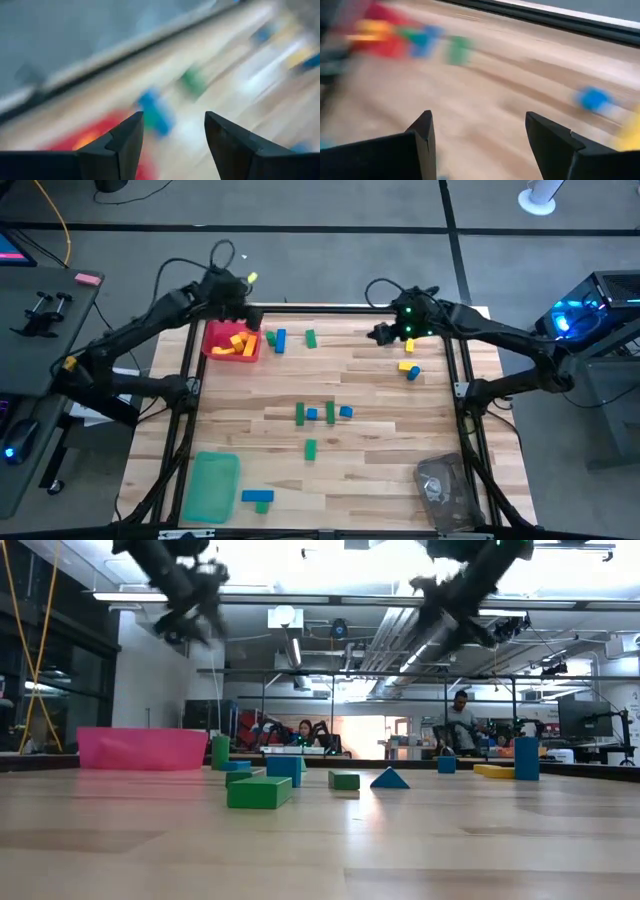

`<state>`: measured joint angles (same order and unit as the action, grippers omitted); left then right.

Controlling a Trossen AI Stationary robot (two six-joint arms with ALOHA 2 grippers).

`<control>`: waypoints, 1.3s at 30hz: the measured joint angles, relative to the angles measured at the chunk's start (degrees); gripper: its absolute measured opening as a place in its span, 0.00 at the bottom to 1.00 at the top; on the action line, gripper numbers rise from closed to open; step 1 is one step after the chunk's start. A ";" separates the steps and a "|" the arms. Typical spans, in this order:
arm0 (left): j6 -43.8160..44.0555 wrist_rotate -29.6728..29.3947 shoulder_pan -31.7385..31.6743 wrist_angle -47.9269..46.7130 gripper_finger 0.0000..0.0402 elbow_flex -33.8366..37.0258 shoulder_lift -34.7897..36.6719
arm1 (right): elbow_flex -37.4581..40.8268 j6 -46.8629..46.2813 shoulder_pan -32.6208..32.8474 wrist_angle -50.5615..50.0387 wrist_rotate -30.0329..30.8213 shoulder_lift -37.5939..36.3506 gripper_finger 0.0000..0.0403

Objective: Sort blocks
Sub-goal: Put the yellow block into the red bin

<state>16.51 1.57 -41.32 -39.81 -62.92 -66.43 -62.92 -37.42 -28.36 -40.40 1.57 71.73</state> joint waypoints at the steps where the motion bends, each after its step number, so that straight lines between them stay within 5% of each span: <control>1: 0.77 1.32 0.91 4.86 0.49 0.54 0.55 | 0.00 -0.47 -0.85 -2.89 2.73 0.73 0.50; 7: 6.03 3.79 6.21 20.80 0.49 1.82 -2.25 | 0.00 -3.97 -6.87 -12.12 11.61 9.94 0.50; 17: 8.92 6.93 16.29 22.94 0.49 1.93 -7.45 | 0.03 -5.24 -13.63 -22.44 19.17 24.02 0.41; 24: 8.90 6.75 18.18 23.37 0.49 1.93 -6.69 | 0.06 -5.66 -16.21 -15.07 15.28 24.58 0.34; 39: 8.44 6.73 17.96 23.15 0.49 1.93 -5.49 | 0.07 -7.34 -19.29 -15.89 12.80 30.31 0.33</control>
<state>24.95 8.29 -23.35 -16.67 -60.99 -71.92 -62.84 -44.75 -47.65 -56.29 14.37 102.04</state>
